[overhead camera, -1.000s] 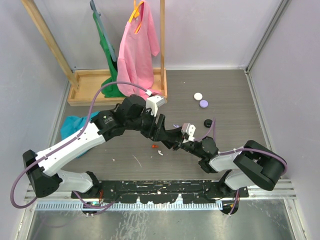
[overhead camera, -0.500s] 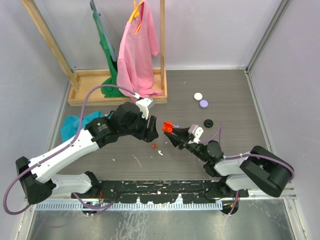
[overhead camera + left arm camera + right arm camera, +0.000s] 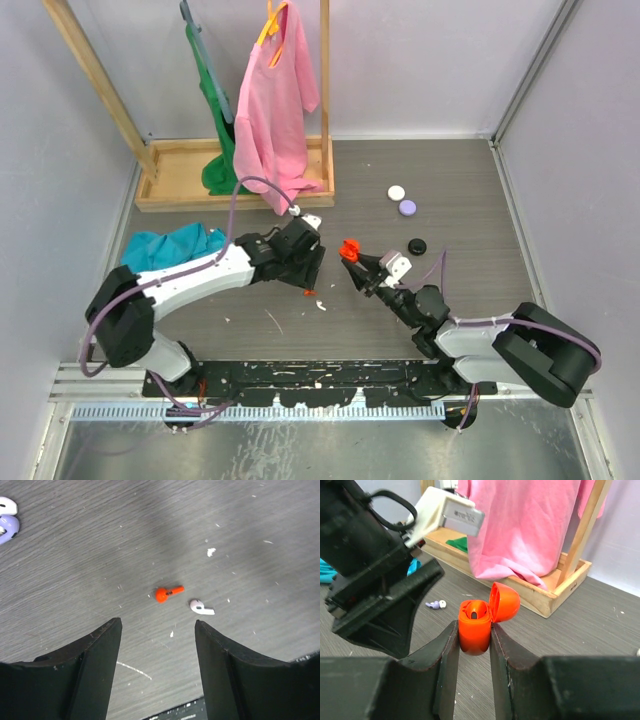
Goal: Insert the wireless bluetooth earbuds into the charging case
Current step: Pick up the earbud from the center of the board.
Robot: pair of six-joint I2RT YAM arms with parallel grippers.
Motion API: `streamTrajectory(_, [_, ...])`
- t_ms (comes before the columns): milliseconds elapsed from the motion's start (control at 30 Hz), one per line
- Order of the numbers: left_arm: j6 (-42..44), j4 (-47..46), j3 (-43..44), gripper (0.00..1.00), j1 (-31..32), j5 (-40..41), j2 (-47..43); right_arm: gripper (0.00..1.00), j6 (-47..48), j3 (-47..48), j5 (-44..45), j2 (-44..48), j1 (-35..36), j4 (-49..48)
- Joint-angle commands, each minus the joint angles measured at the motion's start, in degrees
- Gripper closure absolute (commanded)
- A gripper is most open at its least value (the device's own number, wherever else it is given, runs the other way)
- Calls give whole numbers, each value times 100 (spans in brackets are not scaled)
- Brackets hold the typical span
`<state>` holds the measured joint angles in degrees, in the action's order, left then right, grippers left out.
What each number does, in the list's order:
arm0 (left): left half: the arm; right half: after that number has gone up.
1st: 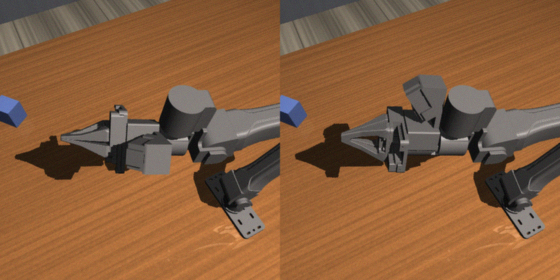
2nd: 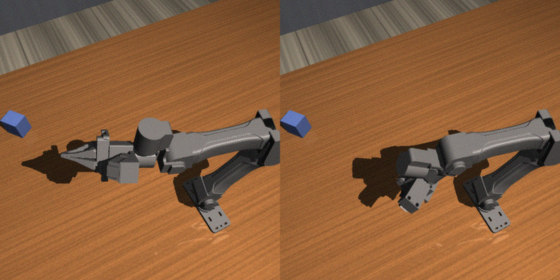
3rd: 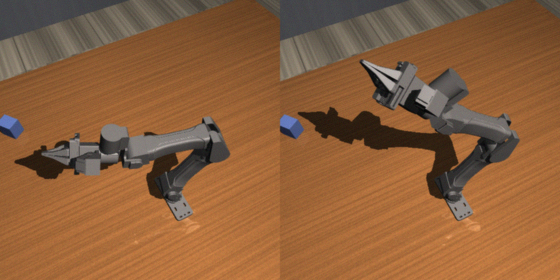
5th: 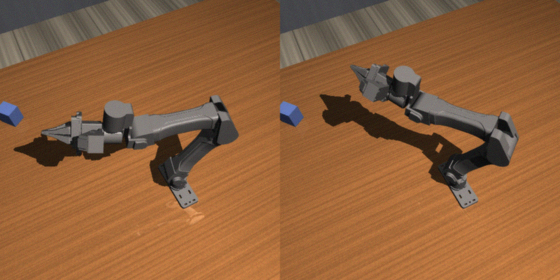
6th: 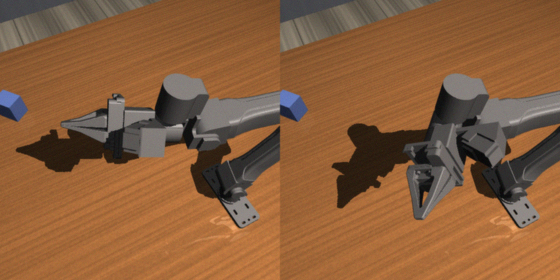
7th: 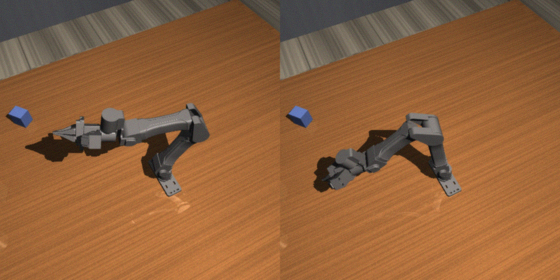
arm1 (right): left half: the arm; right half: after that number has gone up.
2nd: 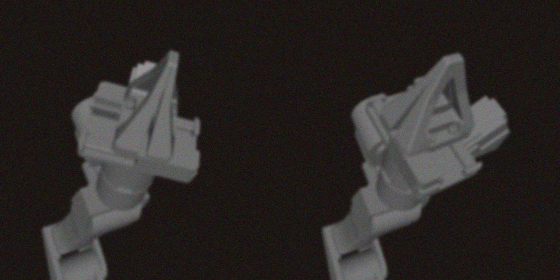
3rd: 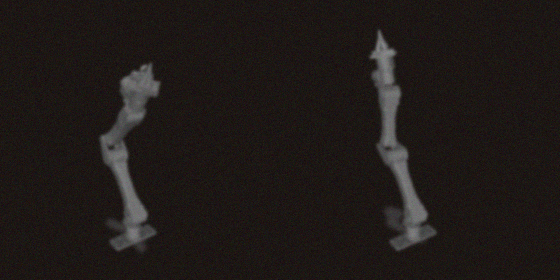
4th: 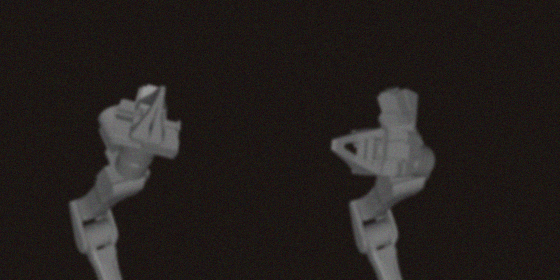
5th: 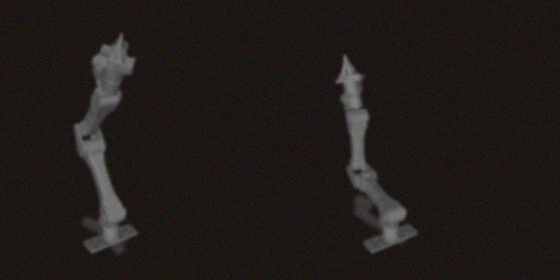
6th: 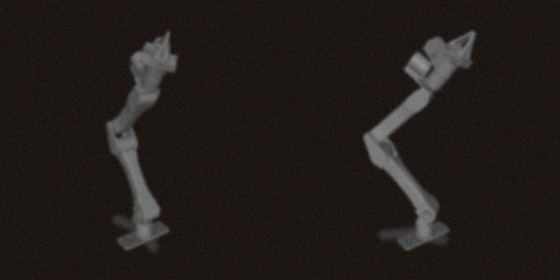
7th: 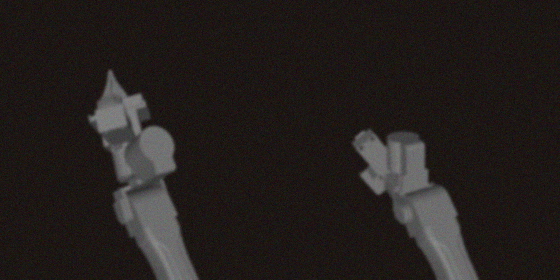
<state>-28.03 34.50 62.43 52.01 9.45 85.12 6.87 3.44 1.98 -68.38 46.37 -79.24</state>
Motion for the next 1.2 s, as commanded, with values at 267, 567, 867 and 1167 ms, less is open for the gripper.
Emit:
streamTrajectory(267, [-229, -852, 372, 36, -11, 835, 1338, 96, 237, -142, 718, -146, -14, -490])
streamTrajectory(567, [-221, -575, 331, 35, 51, 704, 1687, 96, 283, -126, 837, -318, -15, -579])
streamTrajectory(867, [-194, -132, 145, 35, 145, 668, 1470, 96, 304, -107, 866, -452, -14, -636])
streamTrajectory(1167, [-149, -181, 112, 38, 143, 468, 1171, 96, 297, -96, 813, -458, -13, -610])
